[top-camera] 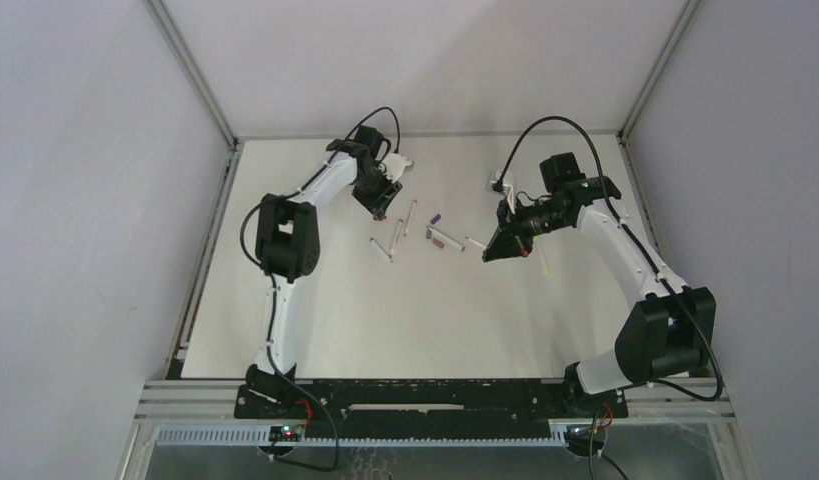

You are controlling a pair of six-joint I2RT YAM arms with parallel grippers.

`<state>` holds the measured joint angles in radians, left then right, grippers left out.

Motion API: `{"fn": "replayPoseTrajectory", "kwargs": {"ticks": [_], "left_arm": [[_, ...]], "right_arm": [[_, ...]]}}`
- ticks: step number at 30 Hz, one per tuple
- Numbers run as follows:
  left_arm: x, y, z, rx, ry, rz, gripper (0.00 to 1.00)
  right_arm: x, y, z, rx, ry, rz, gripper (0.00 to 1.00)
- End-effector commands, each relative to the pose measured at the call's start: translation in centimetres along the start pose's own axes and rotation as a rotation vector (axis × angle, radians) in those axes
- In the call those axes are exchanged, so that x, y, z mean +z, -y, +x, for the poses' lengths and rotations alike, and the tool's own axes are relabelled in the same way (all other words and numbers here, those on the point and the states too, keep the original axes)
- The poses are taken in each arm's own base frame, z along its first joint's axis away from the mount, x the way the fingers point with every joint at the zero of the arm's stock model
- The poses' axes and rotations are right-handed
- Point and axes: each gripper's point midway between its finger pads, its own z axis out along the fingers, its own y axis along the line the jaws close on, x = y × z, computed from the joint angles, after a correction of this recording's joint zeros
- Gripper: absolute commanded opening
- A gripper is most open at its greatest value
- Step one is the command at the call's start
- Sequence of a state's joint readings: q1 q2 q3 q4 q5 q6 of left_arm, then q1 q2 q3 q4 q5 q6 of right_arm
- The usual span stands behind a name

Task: Insert the pens into the pen caps
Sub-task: Insert the pen cap onto the pen.

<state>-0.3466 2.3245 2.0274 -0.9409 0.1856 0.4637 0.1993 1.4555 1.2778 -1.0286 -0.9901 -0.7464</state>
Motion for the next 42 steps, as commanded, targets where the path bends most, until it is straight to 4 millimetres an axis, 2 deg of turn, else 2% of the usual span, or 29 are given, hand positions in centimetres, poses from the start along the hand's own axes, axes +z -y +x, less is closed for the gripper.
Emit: {"fn": "replayPoseTrajectory", "kwargs": {"ticks": [1, 5, 11, 22, 30, 42], "left_arm": [[-0.8, -0.3, -1.4, 0.031, 0.027, 0.003, 0.51], [-0.6, -0.6, -1.4, 0.015, 0.022, -0.009, 0.53], [-0.2, -0.9, -1.1, -0.014, -0.002, -0.044, 0.48], [0.5, 0.4, -1.5, -0.003, -0.021, -0.052, 0.36], [0.7, 0.7, -1.0, -0.013, -0.040, -0.040, 0.33], [-0.7, 3.5, 0.6, -0.001, -0.061, -0.012, 0.29]], "right_arm": [[-0.3, 0.2, 0.0, 0.035, 0.002, 0.008, 0.00], [-0.5, 0.4, -0.3, 0.039, 0.007, 0.010, 0.00], [-0.8, 0.6, -0.7, 0.038, 0.018, 0.010, 0.00], [-1.4, 0.8, -1.0, 0.044, 0.042, 0.018, 0.00], [-1.7, 1.0, -1.2, 0.047, 0.055, 0.024, 0.00], [-2.0, 1.1, -1.3, 0.048, 0.067, 0.024, 0.00]]}}
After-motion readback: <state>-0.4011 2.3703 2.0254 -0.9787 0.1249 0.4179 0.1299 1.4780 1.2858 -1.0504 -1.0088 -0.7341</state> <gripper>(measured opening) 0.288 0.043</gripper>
